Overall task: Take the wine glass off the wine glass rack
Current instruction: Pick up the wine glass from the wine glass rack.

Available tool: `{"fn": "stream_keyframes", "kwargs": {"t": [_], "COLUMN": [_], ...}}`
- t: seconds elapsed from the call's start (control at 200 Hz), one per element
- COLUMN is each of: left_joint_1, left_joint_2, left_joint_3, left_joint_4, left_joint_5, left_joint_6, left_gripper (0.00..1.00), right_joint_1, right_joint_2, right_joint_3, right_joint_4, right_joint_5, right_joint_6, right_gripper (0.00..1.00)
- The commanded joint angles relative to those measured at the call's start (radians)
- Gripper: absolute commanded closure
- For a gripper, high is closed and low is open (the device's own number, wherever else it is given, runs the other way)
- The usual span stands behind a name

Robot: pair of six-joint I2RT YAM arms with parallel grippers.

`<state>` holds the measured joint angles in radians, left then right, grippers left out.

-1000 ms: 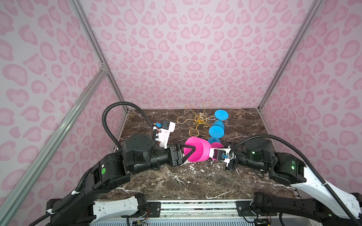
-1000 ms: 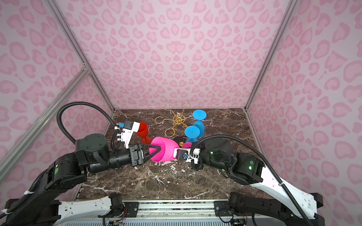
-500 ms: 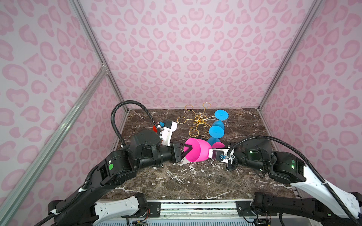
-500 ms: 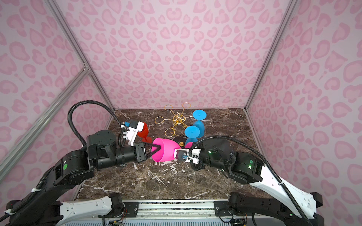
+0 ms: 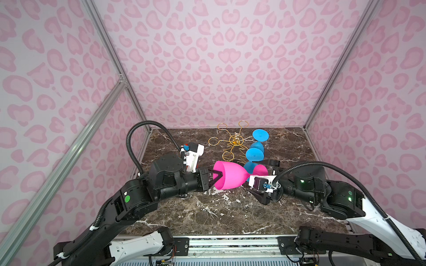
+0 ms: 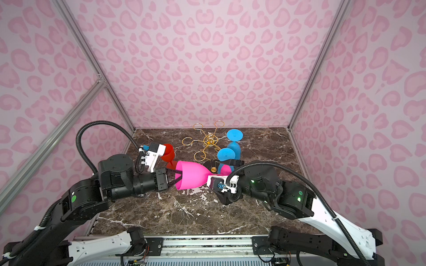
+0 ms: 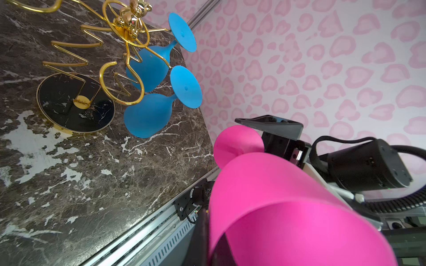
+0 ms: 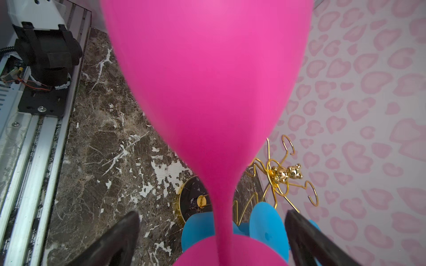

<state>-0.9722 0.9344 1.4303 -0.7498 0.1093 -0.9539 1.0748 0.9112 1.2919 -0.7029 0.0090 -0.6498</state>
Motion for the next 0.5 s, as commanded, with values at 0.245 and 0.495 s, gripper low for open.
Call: {"fn": "stream_keyframes", "kwargs": {"t": [0.245,0.495], "left_joint_1": [0.086,0.372], "left_joint_2": [0.032,0.109], "left_joint_3": [0.104,0.226], "left_joint_4": [0.101,0.068], "left_joint_5": [-0.023,0.058], "left_joint_6": [0.051,0.178], "left_gripper": [0.97,0.97], "right_joint_1": [-0.001,-0.001], "right_joint_2": [-0.238,-0.304], "right_joint_3": [-0.014,-0.014], "right_joint_4": [0.337,0.329], "right_joint_5": [0.108,0.138], "right_joint_6": [0.135,0.214], "right_gripper": [0.0,0.0]}}
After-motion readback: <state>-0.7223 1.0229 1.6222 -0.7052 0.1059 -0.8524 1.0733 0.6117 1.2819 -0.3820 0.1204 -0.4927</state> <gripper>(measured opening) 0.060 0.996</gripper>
